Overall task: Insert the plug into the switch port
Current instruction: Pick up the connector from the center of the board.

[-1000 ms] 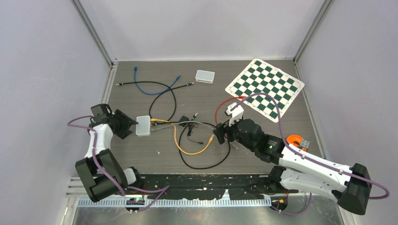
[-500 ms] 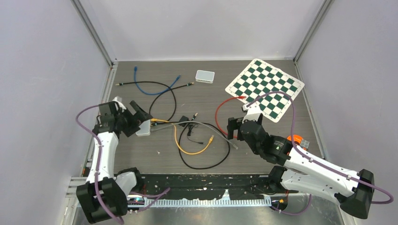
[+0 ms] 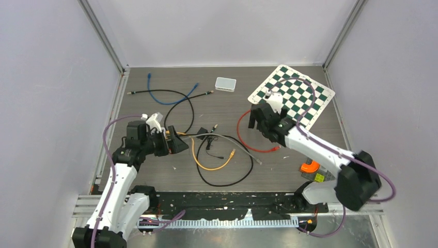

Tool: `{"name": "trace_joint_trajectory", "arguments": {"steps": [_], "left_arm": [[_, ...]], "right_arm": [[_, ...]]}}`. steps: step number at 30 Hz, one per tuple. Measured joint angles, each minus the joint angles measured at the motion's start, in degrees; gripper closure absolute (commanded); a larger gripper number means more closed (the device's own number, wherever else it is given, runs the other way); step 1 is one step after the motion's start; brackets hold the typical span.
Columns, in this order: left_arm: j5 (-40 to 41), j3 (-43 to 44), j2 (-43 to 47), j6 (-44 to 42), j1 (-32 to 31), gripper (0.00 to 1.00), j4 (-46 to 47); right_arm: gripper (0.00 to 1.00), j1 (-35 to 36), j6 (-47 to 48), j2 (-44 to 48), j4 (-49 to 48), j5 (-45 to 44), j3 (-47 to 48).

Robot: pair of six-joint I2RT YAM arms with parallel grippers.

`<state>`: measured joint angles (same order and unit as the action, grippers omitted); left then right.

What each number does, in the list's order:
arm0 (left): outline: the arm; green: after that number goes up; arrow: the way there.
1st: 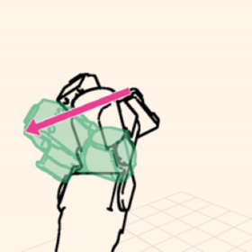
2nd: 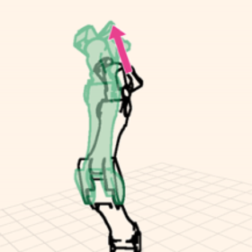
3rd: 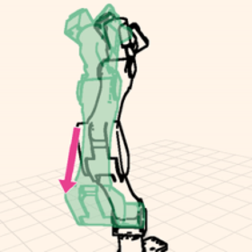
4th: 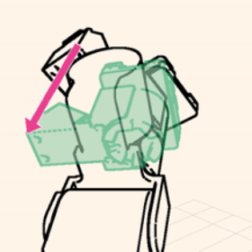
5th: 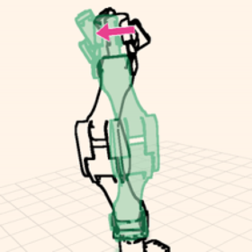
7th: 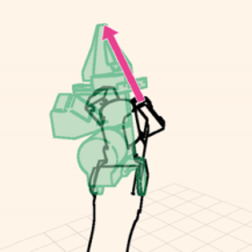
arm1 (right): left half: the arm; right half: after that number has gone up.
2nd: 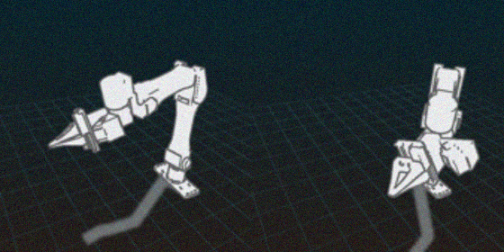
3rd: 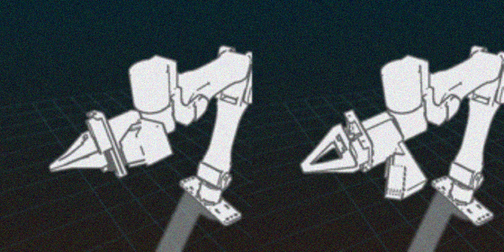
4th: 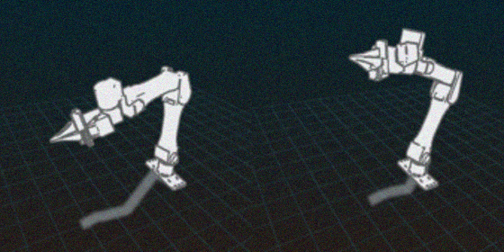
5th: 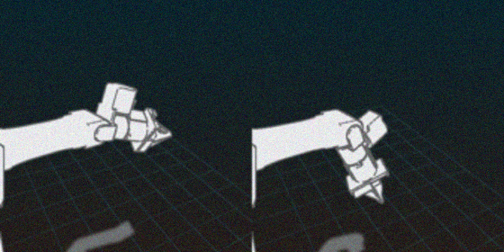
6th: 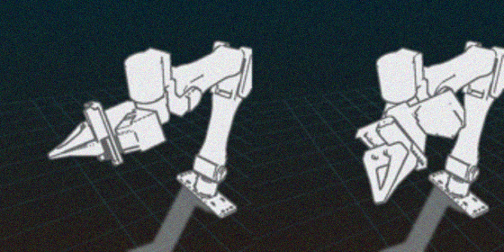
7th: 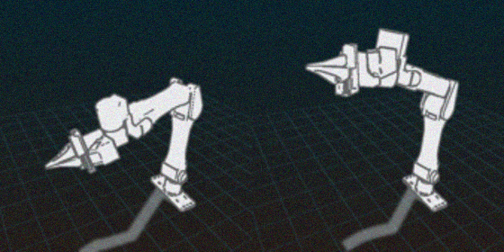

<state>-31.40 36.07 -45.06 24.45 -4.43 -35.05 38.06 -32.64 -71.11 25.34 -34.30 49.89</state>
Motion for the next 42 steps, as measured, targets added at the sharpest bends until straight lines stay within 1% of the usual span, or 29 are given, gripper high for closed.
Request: {"name": "trace_joint_trajectory", "arguments": {"steps": [2, 4, 6, 8, 9, 13, 16, 21, 26, 28, 30, 31, 32, 33, 34, 35, 38, 39, 40, 42], "left_arm": [[0.09, -0.66, 0.90, -0.48, -0.44, 0.02, -0.07], [0.07, -0.68, 1.11, -0.83, -0.55, 0.03, 0.04], [0.09, -0.68, 1.18, -0.96, -0.66, 0.03, 0.00], [0.24, -0.68, 1.44, -1.01, -0.87, 0.03, -0.04], [0.39, -0.68, 1.73, -1.03, -1.16, 0.03, -0.07], [0.72, -0.66, 2.71, -1.18, -2.62, 0.03, -0.20], [0.74, -0.66, 2.69, -1.18, -3.32, 0.03, -0.44], [0.94, -0.66, 2.69, -1.20, -3.45, 0.03, -0.50], [0.94, -0.66, 2.67, -1.20, -3.45, 0.03, -0.50], [0.94, -0.66, 2.58, -1.20, -3.45, 0.03, -0.50], [0.94, -0.66, 2.51, -1.22, -3.45, 0.03, -0.52], [0.96, -0.66, 2.51, -1.22, -3.45, 0.02, -0.52], [0.96, -0.66, 2.51, -1.25, -3.45, 0.02, -0.52], [0.96, -0.66, 2.51, -1.33, -3.45, 0.02, -0.55], [0.96, -0.66, 2.51, -1.38, -3.45, 0.02, -0.55], [0.96, -0.66, 2.51, -1.42, -3.45, 0.02, -0.55], [0.96, -0.66, 2.49, -1.60, -3.45, 0.01, -0.57], [0.96, -0.66, 2.49, -1.64, -3.45, 0.01, -0.57], [0.96, -0.66, 2.51, -1.79, -3.45, 0.00, -0.59], [1.03, -0.66, 2.56, -2.03, -3.45, 0.00, -0.61]], "right_arm": [[0.10, -1.64, -1.90, -7.34, -0.13, 0.04, 5.40], [0.18, -2.58, -4.04, -13.94, -0.52, -0.04, 10.43], [0.24, -3.63, -6.97, -20.98, 0.00, -0.22, 16.52], [0.27, -4.44, -9.53, -27.12, 0.81, -0.31, 22.18], [0.28, -5.03, -11.52, -31.26, 2.60, -0.33, 26.71], [0.29, -7.19, -18.32, -41.97, 8.68, -0.79, 39.06], [0.31, -8.79, -23.34, -47.54, 12.15, -0.94, 45.24], [0.38, -10.73, -30.25, -51.60, 15.69, -0.04, 47.58], [0.40, -11.67, -37.11, -54.16, 17.27, 2.32, 47.58], [0.43, -11.96, -39.69, -54.95, 17.44, 3.54, 47.56], [0.49, -12.07, -41.53, -54.99, 17.75, 3.96, 47.56], [0.57, -12.13, -42.38, -54.99, 17.97, 4.00, 47.58], [0.60, -12.24, -42.93, -54.99, 18.21, 4.07, 47.56], [0.66, -12.37, -43.76, -54.99, 18.47, 4.28, 47.56], [0.69, -12.46, -44.54, -54.99, 18.73, 4.50, 47.56], [0.70, -12.57, -45.24, -54.99, 18.93, 4.87, 47.56], [0.82, -12.81, -46.62, -54.99, 19.39, 5.57, 47.56], [0.85, -12.81, -46.93, -54.99, 19.52, 5.79, 47.56], [0.92, -12.81, -46.99, -54.99, 19.61, 5.95, 47.56], [0.94, -12.92, -46.88, -54.99, 19.65, 6.21, 47.56]]}}
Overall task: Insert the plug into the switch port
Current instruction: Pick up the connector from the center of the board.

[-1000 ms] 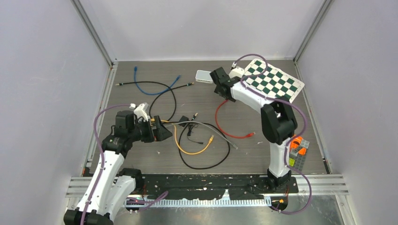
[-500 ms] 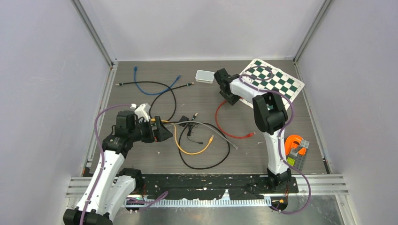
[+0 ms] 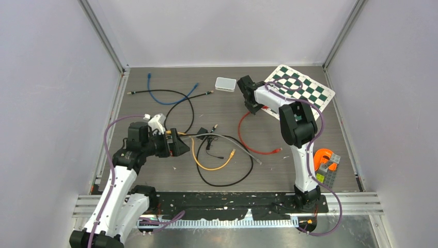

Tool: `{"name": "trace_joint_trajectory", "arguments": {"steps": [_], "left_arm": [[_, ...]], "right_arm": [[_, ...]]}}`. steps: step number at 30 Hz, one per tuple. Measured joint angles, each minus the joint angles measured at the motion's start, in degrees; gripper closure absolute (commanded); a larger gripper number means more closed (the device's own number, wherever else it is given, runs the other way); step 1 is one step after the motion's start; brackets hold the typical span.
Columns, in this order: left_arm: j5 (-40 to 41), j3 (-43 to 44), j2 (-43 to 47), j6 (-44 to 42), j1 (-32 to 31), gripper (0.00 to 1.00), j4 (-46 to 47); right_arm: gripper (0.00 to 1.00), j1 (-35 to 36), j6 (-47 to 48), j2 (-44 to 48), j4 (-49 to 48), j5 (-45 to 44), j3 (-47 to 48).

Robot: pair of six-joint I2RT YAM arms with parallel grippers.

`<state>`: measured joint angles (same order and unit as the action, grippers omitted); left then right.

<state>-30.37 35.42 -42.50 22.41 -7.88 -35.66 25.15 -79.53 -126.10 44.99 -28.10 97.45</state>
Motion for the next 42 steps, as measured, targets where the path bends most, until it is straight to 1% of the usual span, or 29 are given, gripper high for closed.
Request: {"name": "trace_joint_trajectory", "arguments": {"steps": [4, 8, 11, 13, 17, 19, 21, 23, 27, 28, 29, 32, 36, 38, 42], "left_arm": [[0.87, 0.00, 0.42, -0.20, 0.00, 0.00, -0.17], [2.05, 0.00, 1.44, -0.22, 0.00, 0.00, -0.50], [2.91, 0.00, 1.92, -0.22, 0.00, 0.00, -0.87], [2.95, 0.00, 1.92, -0.22, 0.00, 0.01, -0.94], [2.60, 0.00, 1.86, -0.22, -0.39, 0.05, -0.90], [2.01, 0.00, 1.68, -0.17, -0.44, 0.08, -0.74], [1.20, 0.00, 1.20, -0.11, -0.48, 0.09, -0.39], [-0.55, 0.00, 0.04, 0.42, -0.52, 0.10, 0.24], [-6.99, 0.02, -2.84, 3.54, -0.52, 0.12, 3.56], [-7.48, 0.02, -3.06, 3.87, -0.52, 0.12, 3.93], [-9.05, 0.11, -3.67, 4.46, -0.52, 0.12, 4.66], [-12.81, 1.44, -6.10, 6.01, -0.59, 0.13, 6.60], [-16.96, 6.43, -10.93, 7.41, -0.68, 0.13, 8.59], [-18.08, 9.18, -13.49, 7.96, -0.79, 0.13, 10.32], [-19.87, 11.63, -17.31, 10.62, -1.27, 0.14, 16.09]], "right_arm": [[0.95, -0.04, 3.10, 0.26, -0.66, 0.17, -0.13], [0.95, -0.02, 9.84, 3.58, -2.10, -0.28, -2.10], [0.95, 0.15, 15.54, 9.88, -3.02, -0.90, -3.93], [0.95, 0.24, 20.70, 16.20, -5.09, -1.22, -5.88], [0.95, 0.42, 35.63, 30.29, -12.41, 0.22, -12.15], [0.95, 0.39, 44.24, 36.57, -17.05, 3.67, -16.37], [0.95, 0.39, 53.96, 42.95, -21.40, 9.62, -21.64], [0.95, 0.42, 62.14, 47.87, -23.43, 16.13, -25.42], [0.95, 0.57, 74.75, 53.55, -25.51, 29.66, -31.17], [0.95, 0.63, 76.96, 54.38, -25.90, 32.54, -32.70], [0.95, 0.74, 80.00, 55.47, -27.12, 36.46, -35.47], [0.95, 1.77, 86.68, 58.14, -28.98, 44.19, -43.63], [0.95, 4.42, 93.48, 61.83, -32.22, 53.31, -54.42], [0.95, 6.12, 95.58, 62.62, -33.31, 55.95, -56.43], [0.95, 10.43, 97.77, 62.66, -37.24, 58.93, -56.65]]}}
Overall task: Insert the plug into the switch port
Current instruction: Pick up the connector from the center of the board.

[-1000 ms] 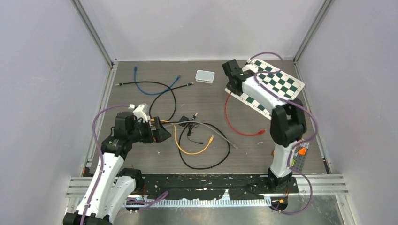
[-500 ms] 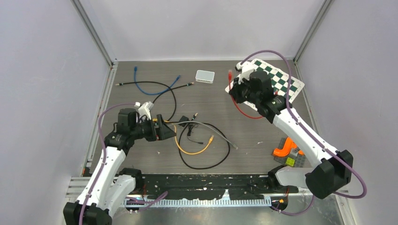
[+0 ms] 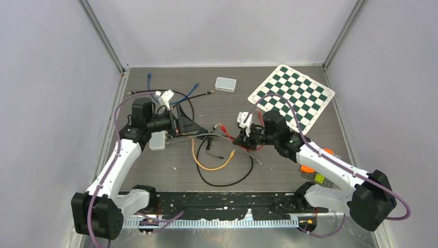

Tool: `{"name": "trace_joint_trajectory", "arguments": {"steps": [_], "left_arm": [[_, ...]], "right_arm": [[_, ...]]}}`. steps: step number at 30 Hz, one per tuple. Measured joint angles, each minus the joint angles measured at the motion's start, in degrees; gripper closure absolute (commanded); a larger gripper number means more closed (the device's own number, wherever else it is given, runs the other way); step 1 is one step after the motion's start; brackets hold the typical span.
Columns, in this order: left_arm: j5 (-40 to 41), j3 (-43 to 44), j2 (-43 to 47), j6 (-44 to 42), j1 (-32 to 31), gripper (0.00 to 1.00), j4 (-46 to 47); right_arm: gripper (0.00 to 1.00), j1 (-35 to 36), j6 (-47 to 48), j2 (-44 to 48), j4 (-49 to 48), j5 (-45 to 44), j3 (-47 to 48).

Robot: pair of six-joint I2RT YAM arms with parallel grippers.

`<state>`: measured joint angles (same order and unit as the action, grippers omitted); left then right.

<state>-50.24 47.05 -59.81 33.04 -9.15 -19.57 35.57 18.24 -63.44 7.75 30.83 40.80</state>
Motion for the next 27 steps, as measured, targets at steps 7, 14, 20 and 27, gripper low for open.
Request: {"name": "trace_joint_trajectory", "arguments": {"steps": [7, 14, 20, 27], "left_arm": [[-1.88, 0.81, -5.09, 3.15, -3.50, 0.17, 6.01], [-2.97, 0.85, -10.36, 6.05, -7.13, 0.25, 10.91], [-3.89, 0.85, -14.88, 8.24, -9.49, 0.38, 14.05], [-5.05, 0.83, -16.31, 10.62, -10.03, 0.60, 17.05]], "right_arm": [[0.95, 4.79, 0.13, 0.09, -6.71, 3.76, -2.14], [0.95, 5.01, 0.15, 0.09, -7.48, 4.55, -3.56], [0.95, 5.60, 0.35, 0.04, -7.50, 5.14, -3.74], [0.95, 6.01, 0.70, -1.27, -7.19, 4.98, -3.74]]}}
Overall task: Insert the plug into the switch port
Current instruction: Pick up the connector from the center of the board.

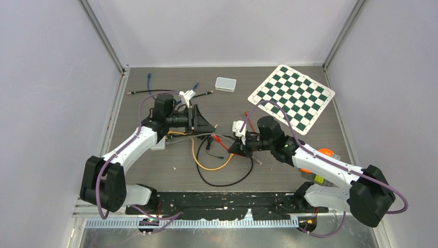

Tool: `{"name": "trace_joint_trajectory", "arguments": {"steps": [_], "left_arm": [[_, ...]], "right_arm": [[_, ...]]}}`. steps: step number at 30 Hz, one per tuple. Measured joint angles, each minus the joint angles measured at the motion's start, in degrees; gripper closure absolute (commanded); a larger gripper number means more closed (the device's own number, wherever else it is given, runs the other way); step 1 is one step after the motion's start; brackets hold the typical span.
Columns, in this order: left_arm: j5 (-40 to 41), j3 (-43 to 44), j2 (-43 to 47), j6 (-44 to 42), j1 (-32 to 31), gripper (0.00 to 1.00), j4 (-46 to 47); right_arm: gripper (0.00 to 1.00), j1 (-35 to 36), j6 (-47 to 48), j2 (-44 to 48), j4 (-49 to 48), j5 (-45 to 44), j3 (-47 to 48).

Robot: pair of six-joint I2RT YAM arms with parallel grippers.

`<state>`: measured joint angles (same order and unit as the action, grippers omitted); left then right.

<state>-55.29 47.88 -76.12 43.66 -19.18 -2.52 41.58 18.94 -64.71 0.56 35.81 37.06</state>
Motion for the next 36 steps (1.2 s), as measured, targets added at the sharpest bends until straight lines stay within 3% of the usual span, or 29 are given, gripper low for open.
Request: {"name": "trace_joint_trajectory", "arguments": {"steps": [3, 10, 13, 22, 26, 29, 31, 36], "left_arm": [[-0.33, 0.00, -0.13, 0.31, -0.07, 0.68, 0.44], [-0.66, -0.55, -1.42, -0.76, -0.28, 0.57, -0.55], [-0.66, -0.55, -1.46, -2.05, -0.28, 0.58, -2.01], [-0.63, -0.55, -1.79, -3.21, -0.33, 0.97, -3.85], [-0.72, -0.90, -1.92, -2.36, -0.37, 1.00, -3.67], [-0.39, -1.99, -1.92, -0.94, -0.35, 1.00, -3.13], [0.02, -3.23, -1.90, 0.31, -0.37, 1.00, -2.49], [1.31, -6.25, -1.14, 4.24, -0.52, 1.00, 0.02]], "right_arm": [[0.95, 0.07, 0.04, -0.55, 0.17, -0.22, 0.02], [0.95, 0.22, 0.02, -1.22, 0.37, -0.85, 0.09], [0.95, 0.31, 0.00, -1.33, 0.35, -1.18, 0.13], [0.95, 0.46, -0.26, -1.36, 0.46, -2.03, 0.13], [0.83, 0.76, -1.20, -1.60, 0.79, -2.84, 0.13], [0.63, 1.27, -2.64, -1.68, 0.70, -4.20, 0.13], [0.56, 1.62, -3.69, -1.68, -0.39, -5.79, 0.13], [0.50, 2.56, -6.21, -1.73, -4.63, -9.88, 0.13]]}}
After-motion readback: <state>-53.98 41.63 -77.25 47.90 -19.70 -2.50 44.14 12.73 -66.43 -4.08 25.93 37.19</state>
